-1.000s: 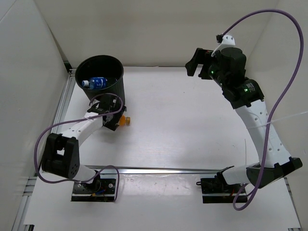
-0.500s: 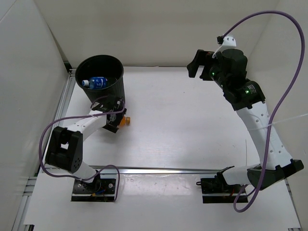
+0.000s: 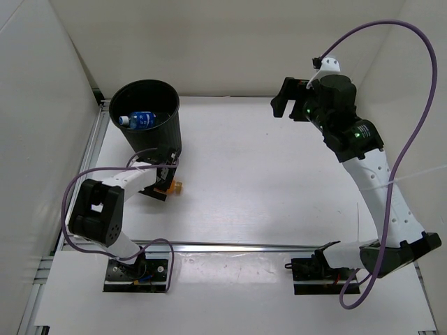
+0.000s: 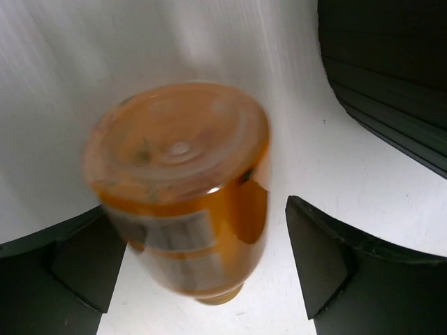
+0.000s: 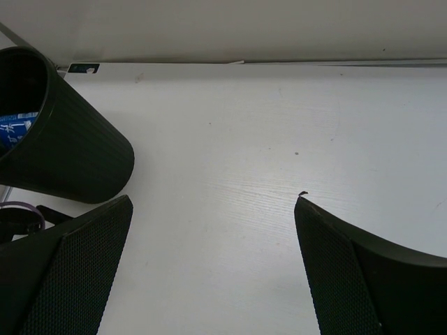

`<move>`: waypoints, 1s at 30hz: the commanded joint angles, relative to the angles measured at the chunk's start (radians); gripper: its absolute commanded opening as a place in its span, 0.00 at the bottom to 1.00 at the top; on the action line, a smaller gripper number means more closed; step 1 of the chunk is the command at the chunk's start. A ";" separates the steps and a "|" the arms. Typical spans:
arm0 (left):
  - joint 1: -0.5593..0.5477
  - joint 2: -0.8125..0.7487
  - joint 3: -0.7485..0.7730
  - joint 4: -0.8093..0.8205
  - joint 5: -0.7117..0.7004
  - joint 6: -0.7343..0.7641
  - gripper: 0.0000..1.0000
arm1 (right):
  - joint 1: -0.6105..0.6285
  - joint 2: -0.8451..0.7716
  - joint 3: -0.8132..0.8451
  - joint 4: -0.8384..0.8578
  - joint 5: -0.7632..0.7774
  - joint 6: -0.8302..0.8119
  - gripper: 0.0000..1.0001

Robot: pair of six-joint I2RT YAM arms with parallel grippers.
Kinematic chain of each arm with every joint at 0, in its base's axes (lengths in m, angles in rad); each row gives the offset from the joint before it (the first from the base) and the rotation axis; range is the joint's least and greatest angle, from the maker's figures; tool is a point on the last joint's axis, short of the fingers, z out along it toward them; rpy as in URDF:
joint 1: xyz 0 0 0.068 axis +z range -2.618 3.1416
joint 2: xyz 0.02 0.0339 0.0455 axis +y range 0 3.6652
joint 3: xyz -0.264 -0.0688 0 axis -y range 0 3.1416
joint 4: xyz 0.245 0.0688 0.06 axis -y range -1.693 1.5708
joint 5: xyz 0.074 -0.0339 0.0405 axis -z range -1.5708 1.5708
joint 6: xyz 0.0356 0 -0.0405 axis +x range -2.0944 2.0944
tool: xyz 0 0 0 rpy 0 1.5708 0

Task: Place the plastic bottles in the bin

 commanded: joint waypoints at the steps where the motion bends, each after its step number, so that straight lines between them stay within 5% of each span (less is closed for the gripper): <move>1: -0.005 0.011 0.020 -0.010 -0.041 -0.013 1.00 | -0.006 -0.034 -0.012 0.014 -0.018 -0.015 1.00; 5: -0.005 0.000 -0.018 -0.010 -0.041 -0.022 0.91 | -0.006 -0.034 -0.012 0.004 -0.018 -0.015 1.00; 8: -0.005 -0.042 -0.069 -0.010 -0.041 -0.035 0.56 | -0.006 -0.034 -0.012 0.004 -0.018 -0.015 1.00; 17: 0.015 -0.249 -0.216 -0.069 0.055 -0.022 0.25 | -0.006 -0.023 -0.012 0.004 -0.028 0.013 1.00; 21: 0.015 -0.407 -0.079 -0.265 -0.016 0.001 0.17 | -0.006 -0.012 -0.012 0.004 -0.028 0.022 1.00; 25: 0.025 -0.480 0.212 -0.460 -0.156 0.059 0.14 | -0.006 0.017 -0.012 0.014 -0.019 0.045 1.00; 30: 0.056 -0.393 0.648 -0.368 -0.225 0.275 0.14 | -0.006 0.112 0.065 -0.032 -0.051 0.074 1.00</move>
